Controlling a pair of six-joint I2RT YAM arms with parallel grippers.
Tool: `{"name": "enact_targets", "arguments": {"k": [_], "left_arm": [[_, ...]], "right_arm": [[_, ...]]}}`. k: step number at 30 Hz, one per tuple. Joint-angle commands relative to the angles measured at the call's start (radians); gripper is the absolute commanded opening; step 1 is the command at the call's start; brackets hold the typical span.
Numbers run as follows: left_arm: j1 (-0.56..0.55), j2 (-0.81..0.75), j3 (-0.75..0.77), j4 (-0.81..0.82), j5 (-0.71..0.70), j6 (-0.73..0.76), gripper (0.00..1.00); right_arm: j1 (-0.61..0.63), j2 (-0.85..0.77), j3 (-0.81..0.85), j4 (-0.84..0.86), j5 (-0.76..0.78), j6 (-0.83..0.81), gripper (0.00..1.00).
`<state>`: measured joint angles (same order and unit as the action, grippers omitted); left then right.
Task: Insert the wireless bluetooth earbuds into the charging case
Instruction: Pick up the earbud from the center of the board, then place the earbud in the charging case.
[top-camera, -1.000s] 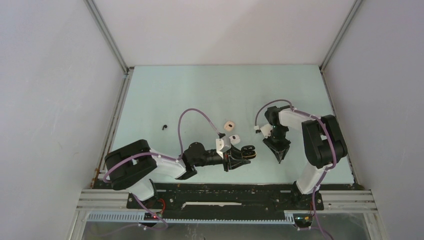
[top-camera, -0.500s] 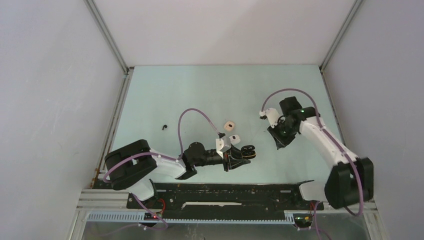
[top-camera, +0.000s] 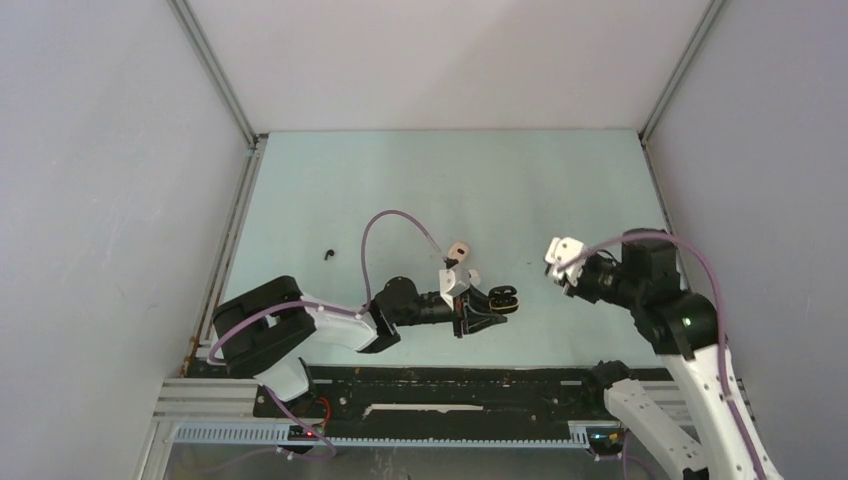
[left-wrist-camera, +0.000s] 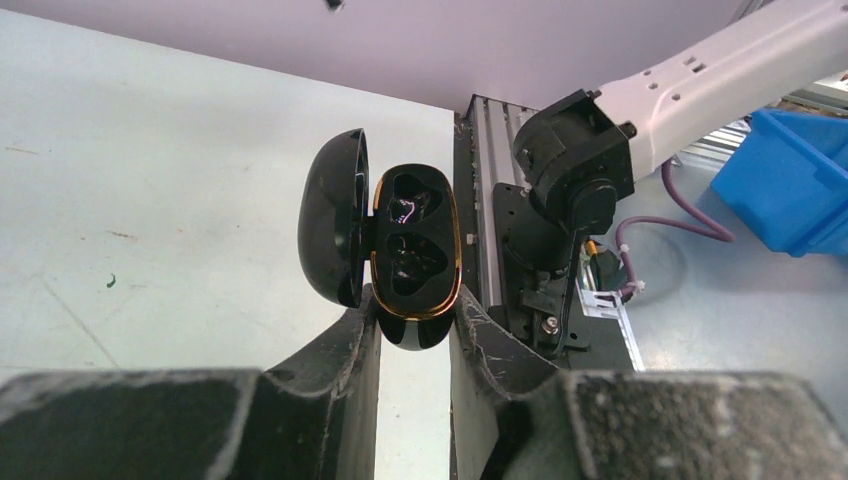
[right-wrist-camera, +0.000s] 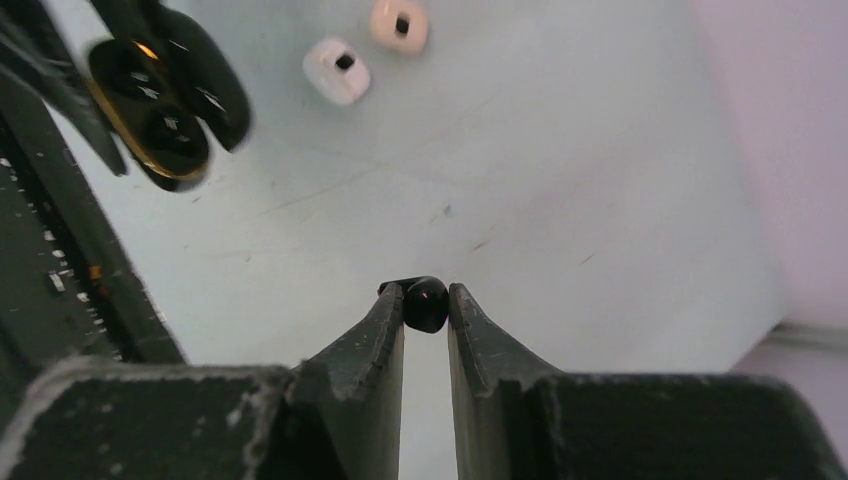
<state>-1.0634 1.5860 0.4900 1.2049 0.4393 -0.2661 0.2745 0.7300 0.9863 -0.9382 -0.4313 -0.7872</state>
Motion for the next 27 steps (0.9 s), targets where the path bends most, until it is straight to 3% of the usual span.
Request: {"name": "enact_targets", "arguments": {"k": [1,6,13,27], "left_arm": [[0.006,0.003,0.072,-0.053,0.025,0.011,0.0],[0.006,0.011,0.091,-0.095,0.034,0.04,0.0],[0.006,0.005,0.082,-0.093,0.041,0.042,0.0],[0.006,-0.028,0.055,-0.092,0.043,0.051,0.0]], "right_arm": [[0.07,-0.129,0.022,0.112,-0.046,-0.158,0.0],[0.23,-0.187,0.022,0.174,0.017,-0.211,0.0],[0.506,-0.131,0.022,0.212,0.158,-0.218,0.0],[0.726,-0.039,-0.055,0.364,0.305,-0.353,0.0]]}}
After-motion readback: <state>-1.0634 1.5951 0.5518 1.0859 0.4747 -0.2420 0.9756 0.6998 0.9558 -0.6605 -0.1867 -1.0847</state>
